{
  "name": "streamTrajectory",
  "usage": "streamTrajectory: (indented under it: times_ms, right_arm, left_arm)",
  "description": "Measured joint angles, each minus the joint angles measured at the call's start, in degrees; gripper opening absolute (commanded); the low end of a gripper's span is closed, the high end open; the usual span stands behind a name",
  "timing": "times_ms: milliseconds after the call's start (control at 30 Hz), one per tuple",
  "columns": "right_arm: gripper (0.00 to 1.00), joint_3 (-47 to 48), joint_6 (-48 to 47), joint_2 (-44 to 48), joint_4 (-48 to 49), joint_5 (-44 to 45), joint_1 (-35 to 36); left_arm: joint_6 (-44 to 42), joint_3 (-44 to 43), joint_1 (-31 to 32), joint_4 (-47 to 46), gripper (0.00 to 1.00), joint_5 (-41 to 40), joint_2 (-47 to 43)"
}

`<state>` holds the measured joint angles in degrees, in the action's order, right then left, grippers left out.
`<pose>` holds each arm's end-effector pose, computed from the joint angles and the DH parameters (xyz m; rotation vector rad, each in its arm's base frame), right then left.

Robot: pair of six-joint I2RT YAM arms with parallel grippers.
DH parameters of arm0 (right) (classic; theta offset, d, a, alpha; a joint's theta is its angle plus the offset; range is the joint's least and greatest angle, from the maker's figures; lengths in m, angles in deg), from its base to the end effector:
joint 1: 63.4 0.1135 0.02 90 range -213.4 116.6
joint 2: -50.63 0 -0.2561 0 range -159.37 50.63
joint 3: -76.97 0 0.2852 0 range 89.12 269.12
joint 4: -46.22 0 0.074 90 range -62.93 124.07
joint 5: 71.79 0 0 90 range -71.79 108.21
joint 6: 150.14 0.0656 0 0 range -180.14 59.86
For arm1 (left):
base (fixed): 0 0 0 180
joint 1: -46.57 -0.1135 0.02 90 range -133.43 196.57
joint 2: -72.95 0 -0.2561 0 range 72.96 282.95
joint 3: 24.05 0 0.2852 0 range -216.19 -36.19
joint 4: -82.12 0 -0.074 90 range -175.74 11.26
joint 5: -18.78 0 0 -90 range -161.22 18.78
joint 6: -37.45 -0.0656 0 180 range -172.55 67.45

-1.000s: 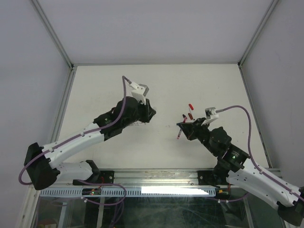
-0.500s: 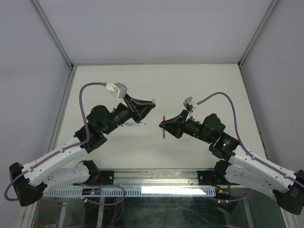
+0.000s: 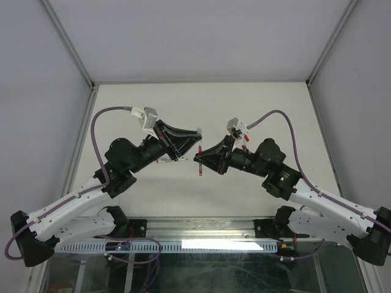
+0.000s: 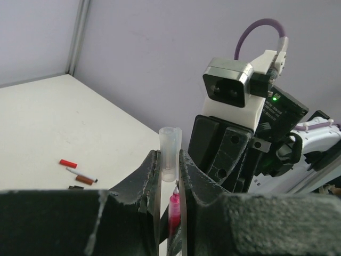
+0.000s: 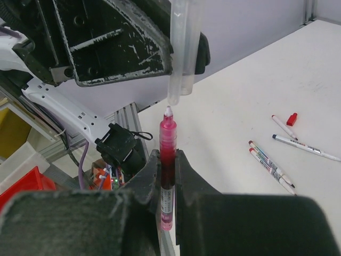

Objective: Insert the pens into the pen caps
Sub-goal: Insert the pen cap onto the pen.

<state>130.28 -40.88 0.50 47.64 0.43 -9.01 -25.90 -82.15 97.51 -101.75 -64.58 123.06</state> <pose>0.1448 0.2366 0.3368 -0.7449 1.4503 1.2454 0.1670 -0.2178 0.3782 0.4120 1.4150 -1.2010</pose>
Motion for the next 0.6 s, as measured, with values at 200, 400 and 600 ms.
streamTrajectory:
  times_ms: [200,400,600]
  right_arm:
    - [0.0,0.0,0.3,-0.2,0.4,-0.5,0.3]
    - [0.0,0.0,0.3,0.0,0.3,0.0,0.3]
    - [0.0,0.0,0.4,0.6,0.3,0.6,0.3]
  left_arm:
    - [1.1,0.0,0.0,-1.6,0.0,2.0,0.1]
    - [1.3,0.5,0.0,-2.4,0.0,2.8,0.1]
    - [1.3,0.9,0.0,-2.4,0.0,3.1,0.2]
